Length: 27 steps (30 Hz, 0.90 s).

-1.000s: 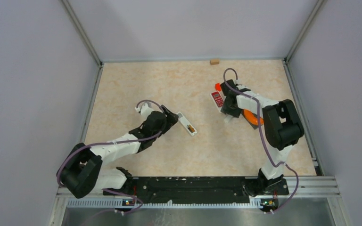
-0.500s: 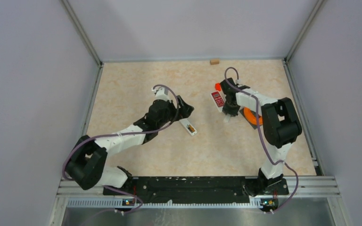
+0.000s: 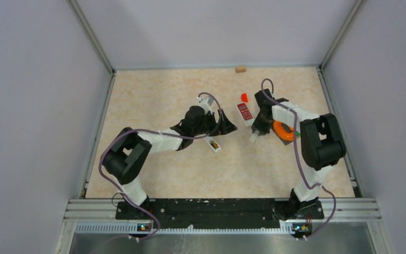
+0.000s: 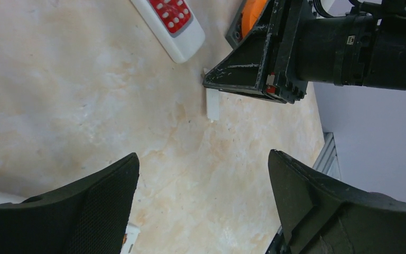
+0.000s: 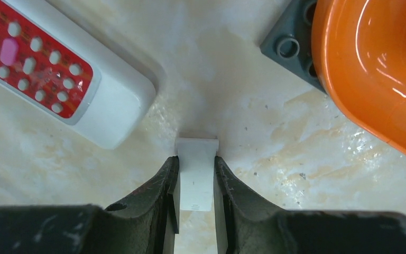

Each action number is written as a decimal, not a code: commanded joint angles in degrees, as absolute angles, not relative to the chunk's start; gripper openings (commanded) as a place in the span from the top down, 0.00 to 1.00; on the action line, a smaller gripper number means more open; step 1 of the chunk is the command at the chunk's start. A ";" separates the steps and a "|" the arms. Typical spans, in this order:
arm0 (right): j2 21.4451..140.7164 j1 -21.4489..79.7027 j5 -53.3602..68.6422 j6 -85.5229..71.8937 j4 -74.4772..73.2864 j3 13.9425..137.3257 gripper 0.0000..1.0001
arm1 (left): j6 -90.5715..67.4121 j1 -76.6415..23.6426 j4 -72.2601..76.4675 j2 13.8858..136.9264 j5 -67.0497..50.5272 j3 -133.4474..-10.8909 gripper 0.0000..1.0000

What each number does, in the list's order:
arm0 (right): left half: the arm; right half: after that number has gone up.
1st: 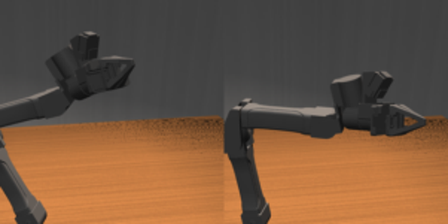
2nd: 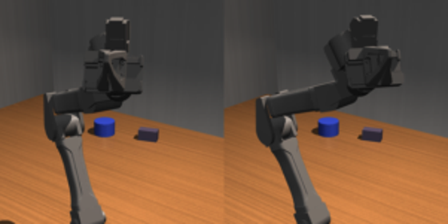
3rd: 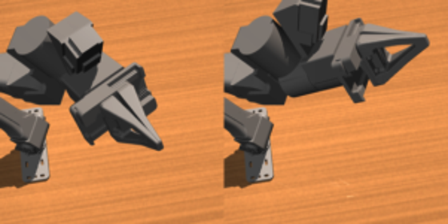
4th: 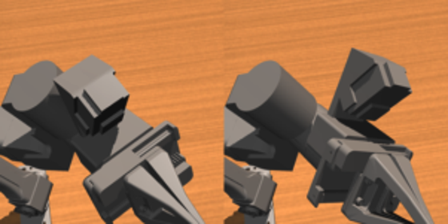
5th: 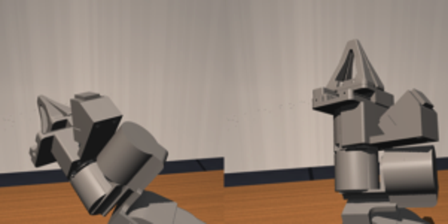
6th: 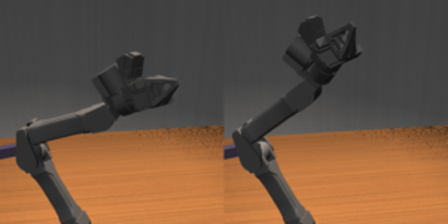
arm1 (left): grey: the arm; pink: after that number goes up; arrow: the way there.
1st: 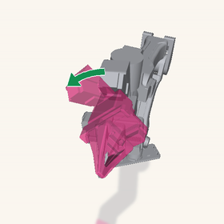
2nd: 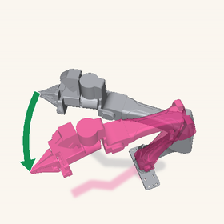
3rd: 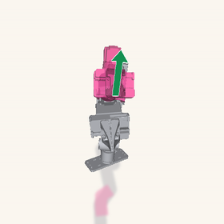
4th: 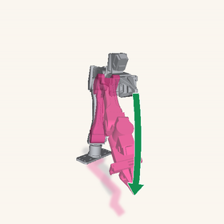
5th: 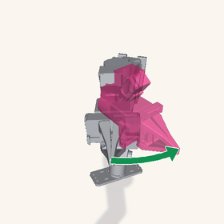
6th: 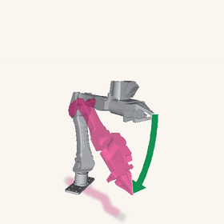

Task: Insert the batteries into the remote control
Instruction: Pick up the battery cover at the center of the board, then adjust the battery cover.

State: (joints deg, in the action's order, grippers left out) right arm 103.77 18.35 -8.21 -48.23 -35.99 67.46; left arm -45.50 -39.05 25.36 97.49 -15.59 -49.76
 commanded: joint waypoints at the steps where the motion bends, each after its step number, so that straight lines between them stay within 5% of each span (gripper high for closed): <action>1: 99.67 16.75 -1.74 -48.28 -35.97 66.07 0.85 | -49.54 -40.02 32.29 101.85 -20.84 -52.90 0.08; 9: 98.31 15.25 3.94 -49.03 -33.69 63.63 0.85 | -56.94 -42.21 38.21 110.96 -26.25 -57.19 0.22; 27: 96.99 15.10 12.63 -52.20 -28.98 60.37 0.85 | -64.68 -44.47 31.99 117.08 -18.05 -59.82 0.49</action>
